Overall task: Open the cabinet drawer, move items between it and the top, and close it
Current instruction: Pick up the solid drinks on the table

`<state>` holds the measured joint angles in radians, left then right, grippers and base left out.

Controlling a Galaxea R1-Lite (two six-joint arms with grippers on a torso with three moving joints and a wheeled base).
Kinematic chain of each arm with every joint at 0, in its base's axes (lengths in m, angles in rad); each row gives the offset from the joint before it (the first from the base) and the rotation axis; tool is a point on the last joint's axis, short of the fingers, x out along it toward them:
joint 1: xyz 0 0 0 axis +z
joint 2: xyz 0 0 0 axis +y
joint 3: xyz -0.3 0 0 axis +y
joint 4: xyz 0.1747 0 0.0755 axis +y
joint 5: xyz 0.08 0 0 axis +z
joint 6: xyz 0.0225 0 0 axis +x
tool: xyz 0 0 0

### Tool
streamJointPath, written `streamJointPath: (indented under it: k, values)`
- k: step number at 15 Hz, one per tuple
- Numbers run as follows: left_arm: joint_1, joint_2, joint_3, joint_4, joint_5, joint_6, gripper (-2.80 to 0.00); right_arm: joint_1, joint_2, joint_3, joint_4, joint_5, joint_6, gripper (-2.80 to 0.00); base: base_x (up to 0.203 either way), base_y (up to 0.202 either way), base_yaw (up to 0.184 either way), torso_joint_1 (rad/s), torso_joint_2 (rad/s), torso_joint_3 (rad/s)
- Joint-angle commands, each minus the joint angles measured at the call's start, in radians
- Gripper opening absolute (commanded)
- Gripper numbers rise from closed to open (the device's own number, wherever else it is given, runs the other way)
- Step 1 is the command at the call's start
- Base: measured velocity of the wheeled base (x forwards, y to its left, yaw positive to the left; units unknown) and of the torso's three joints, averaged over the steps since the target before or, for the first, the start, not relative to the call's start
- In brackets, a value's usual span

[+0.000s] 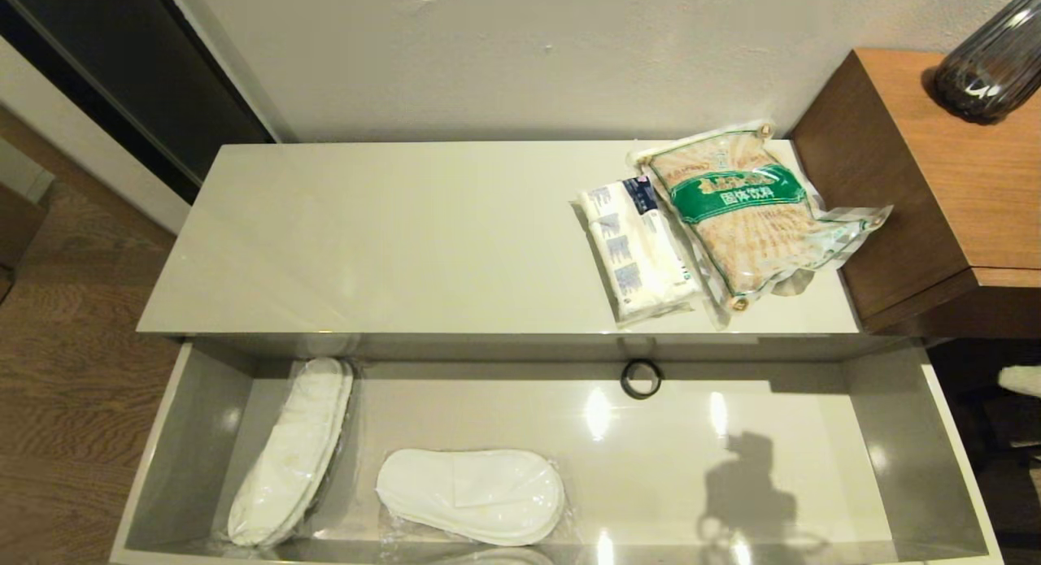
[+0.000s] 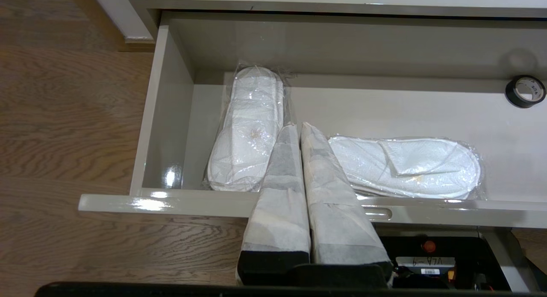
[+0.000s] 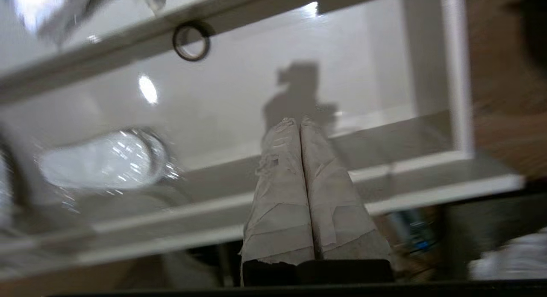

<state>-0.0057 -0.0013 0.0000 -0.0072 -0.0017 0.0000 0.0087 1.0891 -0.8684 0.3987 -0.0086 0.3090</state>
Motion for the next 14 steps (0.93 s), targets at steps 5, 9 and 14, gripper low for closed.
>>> streamJointPath:
  k: [5, 9, 14]
  values:
    - [0.001, 0.001, 0.000, 0.000, 0.000, 0.000, -2.80, 0.002, 0.591, -0.187, -0.215, 0.031, 0.242, -2.80, 0.000, 0.000, 0.000, 0.000, 0.00, 0.000]
    - [0.001, 0.001, 0.000, 0.000, 0.000, 0.000, -2.80, 0.004, 0.675, -0.324, -0.273, 0.042, 0.280, 0.00, 0.000, 0.000, 0.000, 0.000, 0.00, 0.000]
    - [0.001, 0.001, 0.000, 0.000, 0.000, 0.000, -2.80, 0.009, 0.576, -0.321, -0.251, 0.047, 0.299, 0.00, 0.000, 0.000, 0.000, 0.000, 0.00, 0.000]
